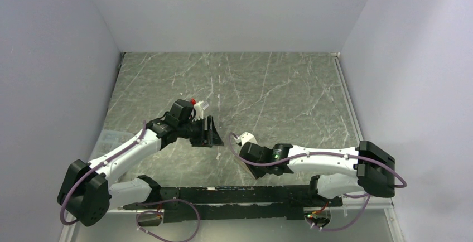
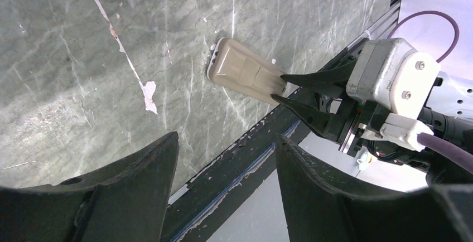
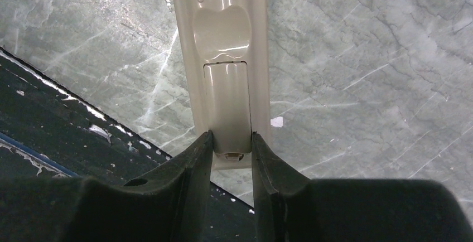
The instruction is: Load the batteries into the remote control
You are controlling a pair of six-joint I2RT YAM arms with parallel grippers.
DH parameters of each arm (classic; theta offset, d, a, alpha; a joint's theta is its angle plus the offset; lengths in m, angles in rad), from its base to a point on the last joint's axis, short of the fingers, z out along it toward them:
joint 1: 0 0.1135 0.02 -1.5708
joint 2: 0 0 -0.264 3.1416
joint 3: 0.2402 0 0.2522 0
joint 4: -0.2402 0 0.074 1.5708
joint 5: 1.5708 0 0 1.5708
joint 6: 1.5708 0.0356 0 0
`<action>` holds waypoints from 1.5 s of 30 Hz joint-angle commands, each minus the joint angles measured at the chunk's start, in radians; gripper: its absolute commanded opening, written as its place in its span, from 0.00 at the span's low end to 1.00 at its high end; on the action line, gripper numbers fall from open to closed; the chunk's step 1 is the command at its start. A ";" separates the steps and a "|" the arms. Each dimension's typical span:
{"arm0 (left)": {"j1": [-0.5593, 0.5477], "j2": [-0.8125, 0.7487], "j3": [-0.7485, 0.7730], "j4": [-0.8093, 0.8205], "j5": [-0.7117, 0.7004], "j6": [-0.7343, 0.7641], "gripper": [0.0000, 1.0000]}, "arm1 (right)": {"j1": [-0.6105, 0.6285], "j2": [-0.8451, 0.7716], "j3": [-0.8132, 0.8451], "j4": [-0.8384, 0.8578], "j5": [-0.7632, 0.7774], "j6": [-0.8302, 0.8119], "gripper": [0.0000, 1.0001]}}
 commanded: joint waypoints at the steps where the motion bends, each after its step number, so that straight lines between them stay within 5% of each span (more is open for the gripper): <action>1: 0.004 0.019 0.032 0.027 0.023 -0.003 0.69 | -0.003 0.014 0.033 0.009 0.030 0.001 0.32; 8: 0.003 0.035 0.030 0.037 0.032 -0.001 0.69 | -0.003 0.027 0.043 0.019 0.038 -0.008 0.31; 26: 0.003 0.075 0.038 0.046 0.045 0.012 0.69 | -0.004 -0.021 0.099 -0.039 0.064 -0.002 0.50; 30: 0.003 0.081 0.038 0.046 0.046 0.017 0.69 | -0.005 -0.071 0.087 -0.058 0.060 0.014 0.40; 35: 0.003 0.095 0.039 0.058 0.052 0.016 0.69 | -0.015 -0.099 0.068 -0.077 0.045 0.028 0.02; 45: 0.003 0.108 0.045 0.060 0.055 0.019 0.69 | -0.017 -0.080 0.032 -0.060 0.003 0.035 0.00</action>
